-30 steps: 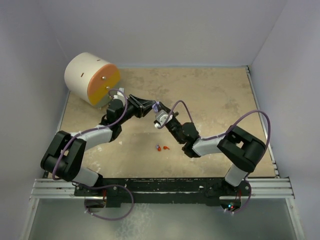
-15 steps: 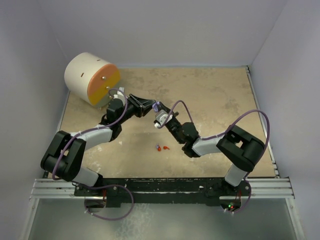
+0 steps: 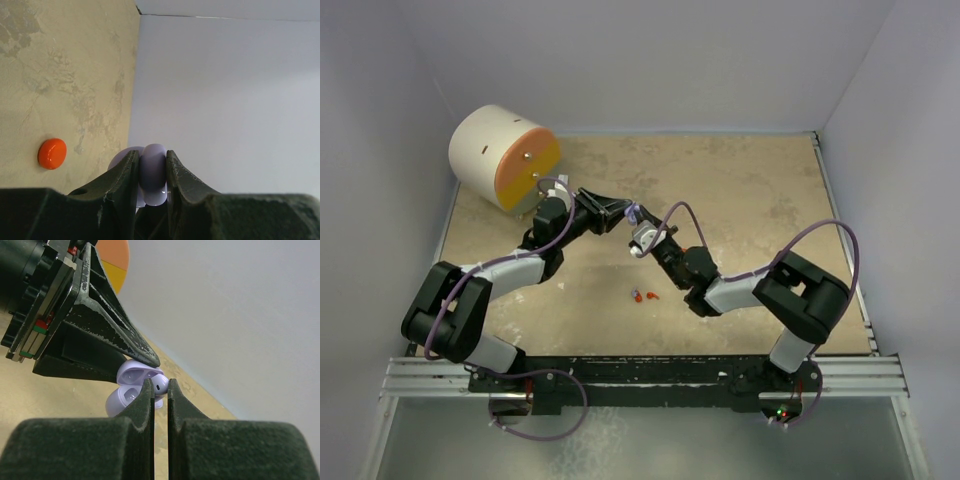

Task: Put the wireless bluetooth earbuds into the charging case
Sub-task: Place the earbud in the charging case.

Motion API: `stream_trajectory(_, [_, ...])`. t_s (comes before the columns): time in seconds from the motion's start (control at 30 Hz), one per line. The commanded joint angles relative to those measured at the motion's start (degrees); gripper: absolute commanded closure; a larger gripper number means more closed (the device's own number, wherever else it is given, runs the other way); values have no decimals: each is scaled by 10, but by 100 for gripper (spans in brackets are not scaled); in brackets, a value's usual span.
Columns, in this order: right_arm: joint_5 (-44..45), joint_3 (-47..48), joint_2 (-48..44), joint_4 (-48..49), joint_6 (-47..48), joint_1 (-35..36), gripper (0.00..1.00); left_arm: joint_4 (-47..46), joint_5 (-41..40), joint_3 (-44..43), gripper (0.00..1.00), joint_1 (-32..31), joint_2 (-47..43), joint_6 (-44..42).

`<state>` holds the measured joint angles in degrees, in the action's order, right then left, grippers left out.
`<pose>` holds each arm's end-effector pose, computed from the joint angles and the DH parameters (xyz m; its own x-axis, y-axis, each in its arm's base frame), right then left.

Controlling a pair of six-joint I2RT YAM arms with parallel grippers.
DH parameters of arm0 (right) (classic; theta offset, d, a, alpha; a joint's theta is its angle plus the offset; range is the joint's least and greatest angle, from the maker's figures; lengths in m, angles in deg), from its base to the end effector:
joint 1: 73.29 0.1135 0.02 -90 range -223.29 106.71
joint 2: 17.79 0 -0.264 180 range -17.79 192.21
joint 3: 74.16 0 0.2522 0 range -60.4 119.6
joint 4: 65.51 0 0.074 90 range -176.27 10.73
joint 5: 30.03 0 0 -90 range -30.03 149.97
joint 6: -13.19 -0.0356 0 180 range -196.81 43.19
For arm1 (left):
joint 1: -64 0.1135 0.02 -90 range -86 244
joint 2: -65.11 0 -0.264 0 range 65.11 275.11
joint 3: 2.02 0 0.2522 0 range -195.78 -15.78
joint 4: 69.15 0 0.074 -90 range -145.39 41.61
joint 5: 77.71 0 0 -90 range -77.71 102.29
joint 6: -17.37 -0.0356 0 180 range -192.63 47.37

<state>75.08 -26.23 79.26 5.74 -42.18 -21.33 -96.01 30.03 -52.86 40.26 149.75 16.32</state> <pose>0.2032 0.2446 0.2256 0.5385 -0.2020 -0.8180 -0.3713 0.8146 -0.4456 0.2813 -0.1355 0.2230 -0.6622 -0.7491 0.0186 -0.0985 0.0624 -0.9932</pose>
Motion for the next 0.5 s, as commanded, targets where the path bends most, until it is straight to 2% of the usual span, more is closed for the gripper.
stream_trajectory(0.0, [17,-5,-21,27,-16,0,100,-36,-17,-27,100,2,-16,6])
stream_trajectory(0.17, [23,7,-21,-1,-39,0,100,-41,-24,-29,100,3,-15,6])
stream_trajectory(0.47, [22,20,-24,-33,-74,0,76,-54,-28,-29,100,2,-7,8])
